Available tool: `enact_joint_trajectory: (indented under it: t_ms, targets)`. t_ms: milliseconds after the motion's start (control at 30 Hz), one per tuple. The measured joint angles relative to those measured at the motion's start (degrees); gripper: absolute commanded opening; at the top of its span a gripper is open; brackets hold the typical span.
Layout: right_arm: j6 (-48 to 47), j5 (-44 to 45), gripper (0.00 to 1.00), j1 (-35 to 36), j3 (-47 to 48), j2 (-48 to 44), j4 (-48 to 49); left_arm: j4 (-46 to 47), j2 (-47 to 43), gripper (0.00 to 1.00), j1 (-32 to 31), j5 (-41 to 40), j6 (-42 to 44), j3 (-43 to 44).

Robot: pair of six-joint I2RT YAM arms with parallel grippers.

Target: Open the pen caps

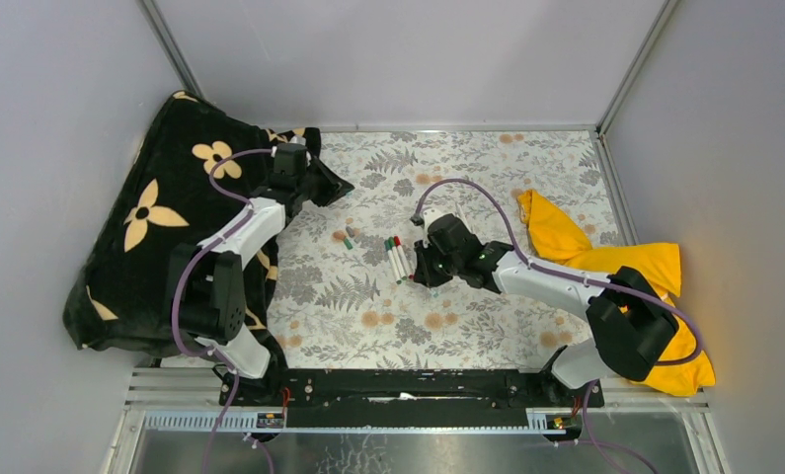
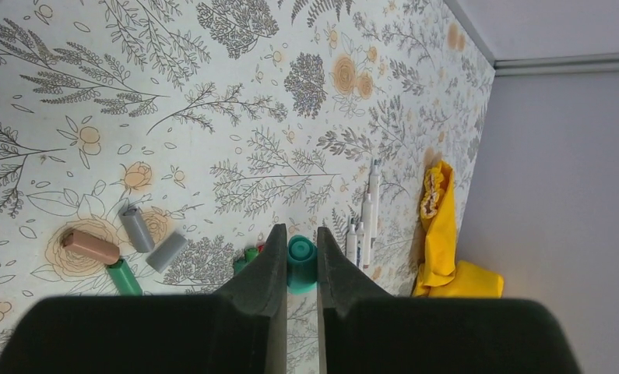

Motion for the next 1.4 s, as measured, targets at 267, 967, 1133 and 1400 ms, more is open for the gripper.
enact_joint_trajectory:
  t_ms: [267,967,1133,1400]
  targets:
    - [-2.8,8.5,0.0,-0.3,5.2,1.6,-4.5,-2.8,-0.6,0.03,-1.5,-3.9,3.7,-2.2]
    - [-6.8,16.7,0.21,-8.1,13.7,19.0,-5.6,-5.3,1.7,0.3,-3.7,-11.4,2.7,-13.8]
    - [-6.8,17.8,0.33,-8.7,14.1,20.7,-6.1,-5.0,2.4,0.36,-4.0,-11.4,1.8,-14.8]
    - [-6.8,18.3,0.4,-9.6,14.2,20.9,-6.3,-3.5,2.4,0.4,-4.1,-11.4,1.3,-15.1]
